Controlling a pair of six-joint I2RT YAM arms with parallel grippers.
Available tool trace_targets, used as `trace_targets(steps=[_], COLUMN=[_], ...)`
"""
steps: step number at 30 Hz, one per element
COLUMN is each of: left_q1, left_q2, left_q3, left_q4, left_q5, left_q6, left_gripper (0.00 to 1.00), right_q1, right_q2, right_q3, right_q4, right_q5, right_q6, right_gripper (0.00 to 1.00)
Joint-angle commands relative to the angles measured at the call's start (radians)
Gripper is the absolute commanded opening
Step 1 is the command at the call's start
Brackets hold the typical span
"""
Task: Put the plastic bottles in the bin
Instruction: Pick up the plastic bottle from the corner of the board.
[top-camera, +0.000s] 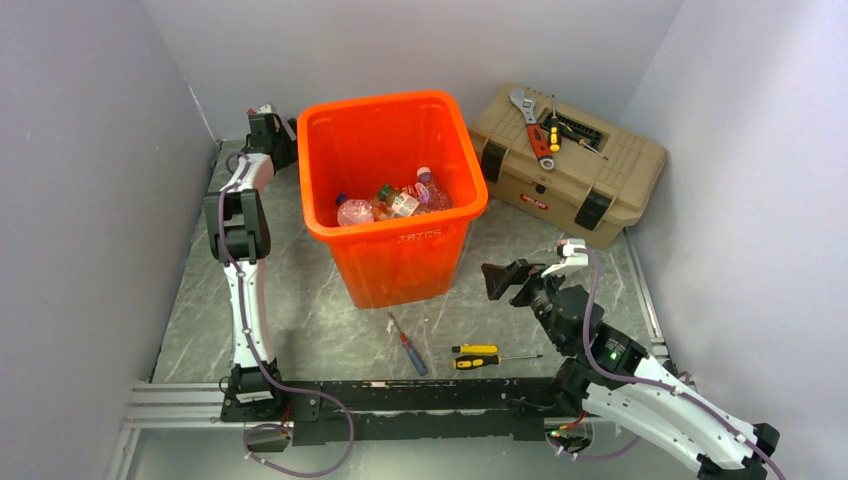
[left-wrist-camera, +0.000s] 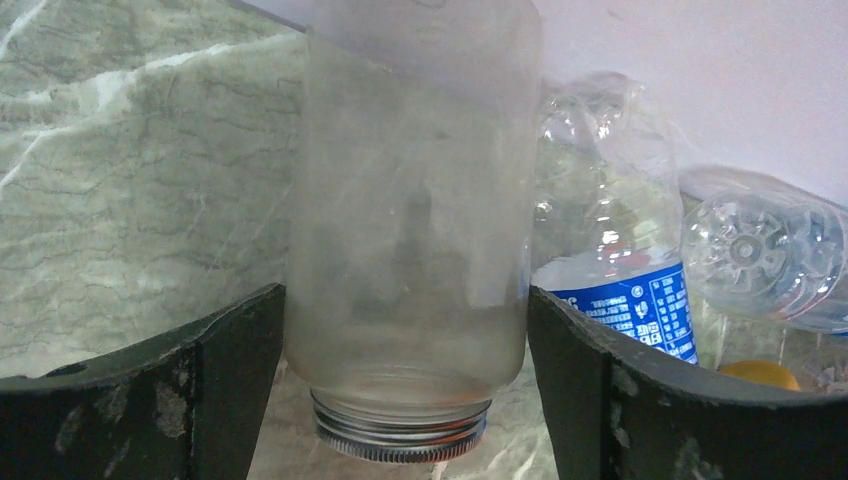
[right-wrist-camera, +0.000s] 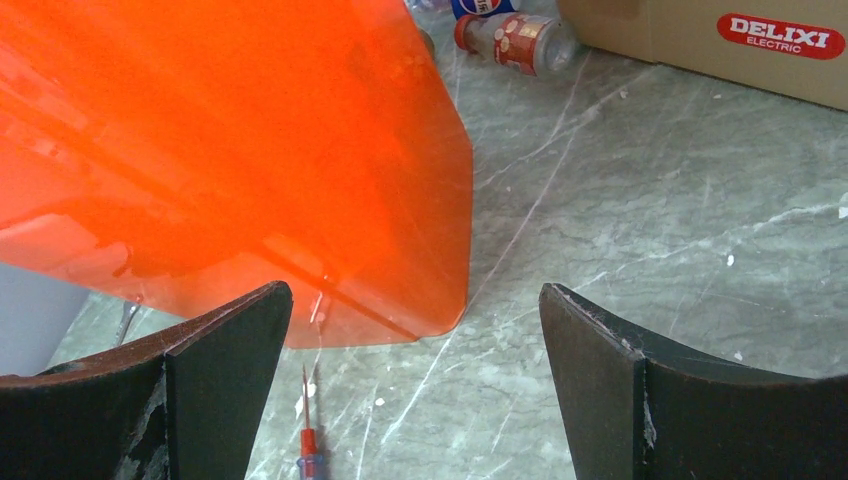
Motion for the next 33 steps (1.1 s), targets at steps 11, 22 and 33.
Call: trace_targets(steps=[11,22,33], left_q1=[0.008,0.094,0.088], left_q2=[-0.199,-0.929,-1.627], left_q3=[-0.241,-0.798,-0.836], left_q4=[0.174,0.246,0.001], left_q5=[0.003,-0.089,0.142], left_q6=[-0.034,-0.119,-0.034], left_gripper=[0.54,0.25,0.07], right_q1=[0.000,0.000,0.001], right_q2=[-0.035,-0.066,0.050], right_q3=[0.036,0.130,0.357], right_q4=[0.003,-0.063,-0.055], right_q5=[0.003,-0.062,-0.199], right_q6=[0.007,0.020,-0.063], right_gripper=[0.99,0.99,0.99])
